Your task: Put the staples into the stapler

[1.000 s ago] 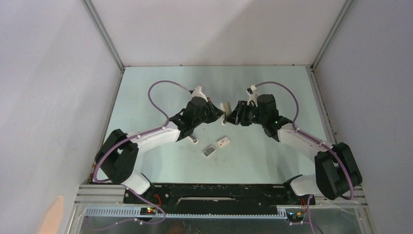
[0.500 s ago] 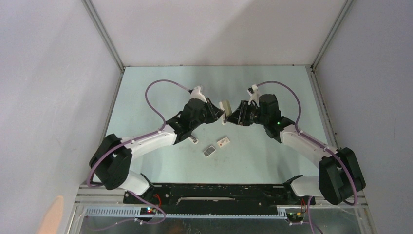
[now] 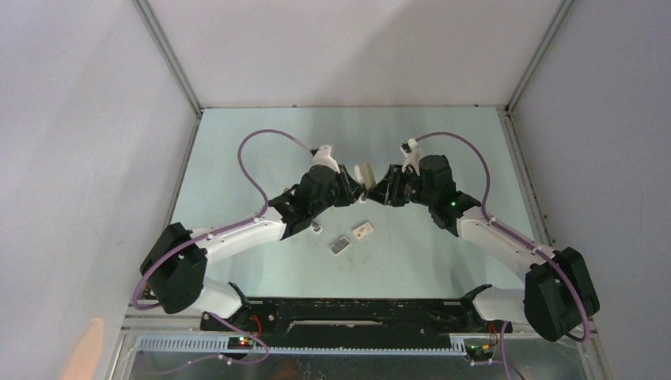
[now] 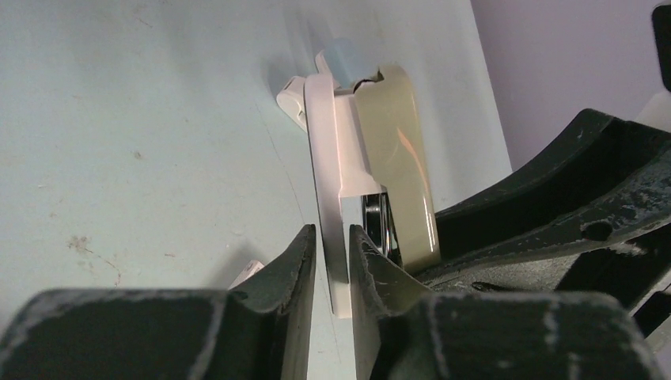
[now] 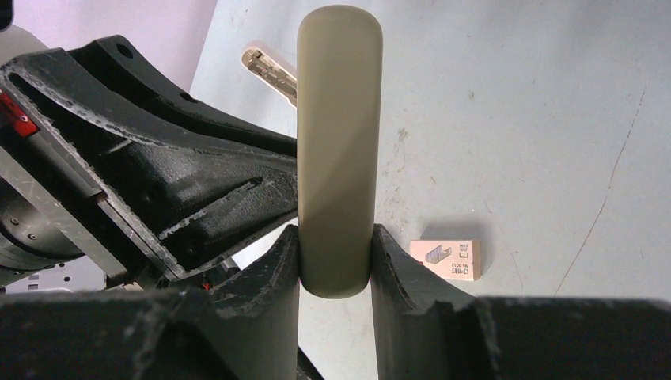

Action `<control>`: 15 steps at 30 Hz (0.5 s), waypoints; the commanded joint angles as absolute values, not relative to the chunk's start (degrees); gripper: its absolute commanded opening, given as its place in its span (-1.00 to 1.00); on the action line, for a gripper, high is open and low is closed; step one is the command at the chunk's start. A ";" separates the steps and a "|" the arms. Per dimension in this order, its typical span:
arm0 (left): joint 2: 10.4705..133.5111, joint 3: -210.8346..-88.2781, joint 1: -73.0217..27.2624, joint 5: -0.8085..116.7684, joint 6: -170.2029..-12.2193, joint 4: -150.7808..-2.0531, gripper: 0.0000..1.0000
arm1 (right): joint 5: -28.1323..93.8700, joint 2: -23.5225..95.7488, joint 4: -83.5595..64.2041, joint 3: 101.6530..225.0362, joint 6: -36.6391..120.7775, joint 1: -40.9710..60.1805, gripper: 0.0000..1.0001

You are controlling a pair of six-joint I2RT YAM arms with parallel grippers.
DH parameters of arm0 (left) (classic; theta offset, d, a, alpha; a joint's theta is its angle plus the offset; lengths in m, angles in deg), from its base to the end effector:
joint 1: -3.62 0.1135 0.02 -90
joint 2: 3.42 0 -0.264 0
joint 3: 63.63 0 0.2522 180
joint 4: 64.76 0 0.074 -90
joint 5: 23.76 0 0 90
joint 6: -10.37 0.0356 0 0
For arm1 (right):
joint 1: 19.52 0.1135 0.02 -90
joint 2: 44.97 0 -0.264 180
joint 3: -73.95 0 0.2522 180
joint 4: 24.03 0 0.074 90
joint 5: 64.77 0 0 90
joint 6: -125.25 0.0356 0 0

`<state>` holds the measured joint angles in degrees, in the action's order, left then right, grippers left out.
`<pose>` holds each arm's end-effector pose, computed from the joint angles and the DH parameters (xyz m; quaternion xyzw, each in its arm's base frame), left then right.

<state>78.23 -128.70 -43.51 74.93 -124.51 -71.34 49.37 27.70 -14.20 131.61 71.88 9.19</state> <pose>0.2242 -0.2336 0.2598 -0.0254 0.8329 -0.3512 0.4270 0.2400 0.1480 0.2555 -0.0554 0.8298 0.4326 0.3482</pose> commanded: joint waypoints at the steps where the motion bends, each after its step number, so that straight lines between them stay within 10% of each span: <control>1: 76.41 -128.07 -44.27 73.34 -124.04 -70.58 -0.51 | 48.75 25.59 -17.01 134.12 70.94 9.90 -1.00; 15: 73.23 -121.64 -44.16 74.83 -111.93 -64.30 -1.00 | 52.60 22.12 -7.07 136.55 66.58 8.64 -1.00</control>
<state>77.40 -125.88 -43.91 73.75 -121.52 -68.24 49.76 26.89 -11.01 132.13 69.91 9.60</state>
